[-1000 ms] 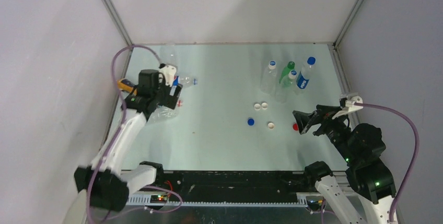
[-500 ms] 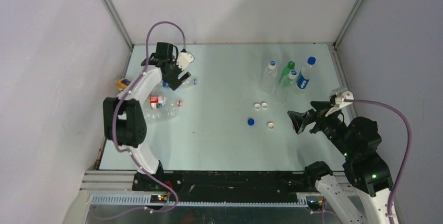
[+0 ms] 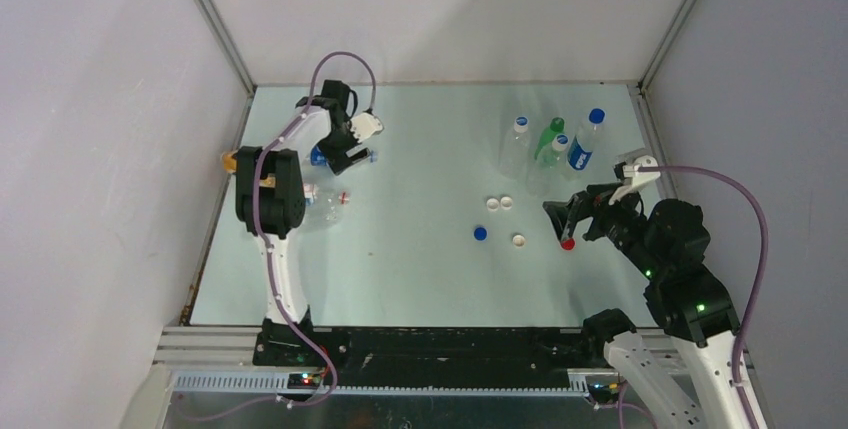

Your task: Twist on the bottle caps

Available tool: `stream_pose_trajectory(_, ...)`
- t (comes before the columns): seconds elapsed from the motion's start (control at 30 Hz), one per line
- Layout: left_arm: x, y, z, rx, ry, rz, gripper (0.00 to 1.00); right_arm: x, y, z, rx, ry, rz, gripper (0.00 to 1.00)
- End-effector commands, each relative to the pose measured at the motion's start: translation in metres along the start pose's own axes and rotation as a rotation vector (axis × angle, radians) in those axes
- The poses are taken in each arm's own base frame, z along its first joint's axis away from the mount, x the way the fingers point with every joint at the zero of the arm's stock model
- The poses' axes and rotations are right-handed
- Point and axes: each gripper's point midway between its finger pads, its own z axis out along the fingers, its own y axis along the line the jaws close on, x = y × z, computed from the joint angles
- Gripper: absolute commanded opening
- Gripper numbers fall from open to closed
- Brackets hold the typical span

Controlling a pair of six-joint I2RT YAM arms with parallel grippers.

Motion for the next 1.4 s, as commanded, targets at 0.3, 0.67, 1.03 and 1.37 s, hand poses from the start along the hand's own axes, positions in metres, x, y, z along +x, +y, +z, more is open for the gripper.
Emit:
stream_pose_trajectory(0.3,-0.033,-0.038,-0.009,0.145,-0.092,0.012,0.76,-0.014,-0.015,0.017,0.055,-0.015,-0.086,0.99)
stream_pose_trajectory(0.67,-0.113,-0.092,-0.021,0.227,-0.200,-0.170,0.65,-0.010,-0.014,0.017,0.039,-0.023,-0.115,0.99)
stream_pose_trajectory(1.03,-0.144,-0.105,-0.077,0.248,-0.318,-0.364,0.83,-0.009,-0.009,0.003,0.025,-0.046,-0.123,0.99)
stream_pose_trajectory(1.37,-0.098,-0.099,-0.078,0.159,-0.245,0.062,1.00,-0.009,0.001,-0.005,-0.013,-0.059,-0.056,0.99)
